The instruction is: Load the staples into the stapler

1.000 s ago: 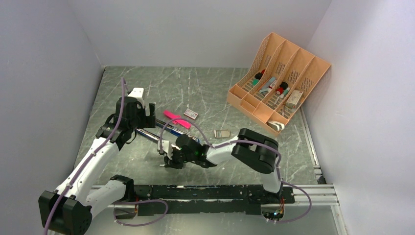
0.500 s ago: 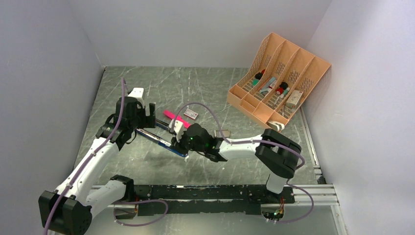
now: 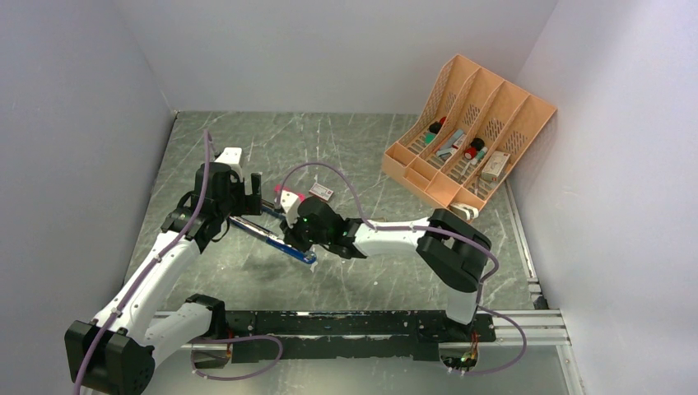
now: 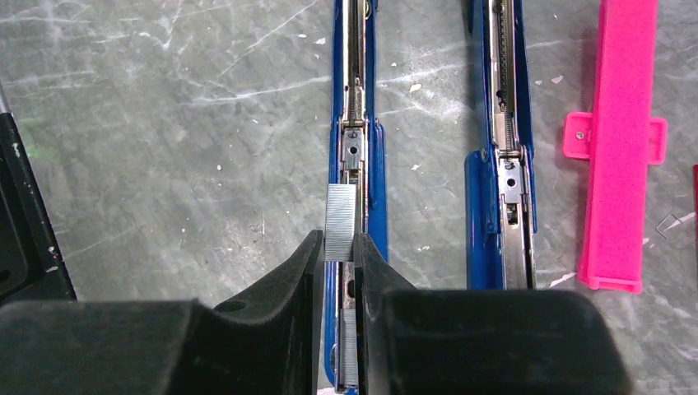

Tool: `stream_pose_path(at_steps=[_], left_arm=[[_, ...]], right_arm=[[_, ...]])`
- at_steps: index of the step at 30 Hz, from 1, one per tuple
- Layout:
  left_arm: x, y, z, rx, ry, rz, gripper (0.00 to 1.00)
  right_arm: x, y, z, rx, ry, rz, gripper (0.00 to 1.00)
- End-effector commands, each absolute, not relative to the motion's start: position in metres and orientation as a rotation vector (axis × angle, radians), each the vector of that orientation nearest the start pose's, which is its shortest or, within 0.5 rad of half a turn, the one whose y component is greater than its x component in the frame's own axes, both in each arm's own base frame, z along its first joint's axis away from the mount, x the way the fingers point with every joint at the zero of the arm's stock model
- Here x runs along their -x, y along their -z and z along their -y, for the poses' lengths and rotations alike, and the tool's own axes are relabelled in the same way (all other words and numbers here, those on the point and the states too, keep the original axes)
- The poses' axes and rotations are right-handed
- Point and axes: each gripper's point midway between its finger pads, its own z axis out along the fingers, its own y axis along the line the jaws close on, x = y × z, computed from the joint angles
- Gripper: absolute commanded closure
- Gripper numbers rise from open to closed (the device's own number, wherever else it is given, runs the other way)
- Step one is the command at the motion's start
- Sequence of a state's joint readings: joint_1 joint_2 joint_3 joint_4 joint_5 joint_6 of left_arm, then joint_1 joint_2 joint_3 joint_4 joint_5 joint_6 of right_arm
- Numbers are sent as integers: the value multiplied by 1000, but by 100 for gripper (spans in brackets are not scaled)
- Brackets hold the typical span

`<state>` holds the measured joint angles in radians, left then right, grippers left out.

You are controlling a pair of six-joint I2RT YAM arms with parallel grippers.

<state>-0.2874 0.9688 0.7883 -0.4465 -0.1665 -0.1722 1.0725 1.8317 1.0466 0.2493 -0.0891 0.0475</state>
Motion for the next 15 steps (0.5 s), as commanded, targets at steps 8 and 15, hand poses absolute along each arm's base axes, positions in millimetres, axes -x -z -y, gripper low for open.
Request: stream_pose_path(at_steps=[8, 15], left_arm=[[-295, -172, 68, -45, 105, -2167, 2], [-295, -172, 68, -45, 104, -2166, 2]], right_arm=[[-227, -65, -444, 1118, -720, -1971, 100], [-228, -62, -444, 1116, -718, -1987, 100]])
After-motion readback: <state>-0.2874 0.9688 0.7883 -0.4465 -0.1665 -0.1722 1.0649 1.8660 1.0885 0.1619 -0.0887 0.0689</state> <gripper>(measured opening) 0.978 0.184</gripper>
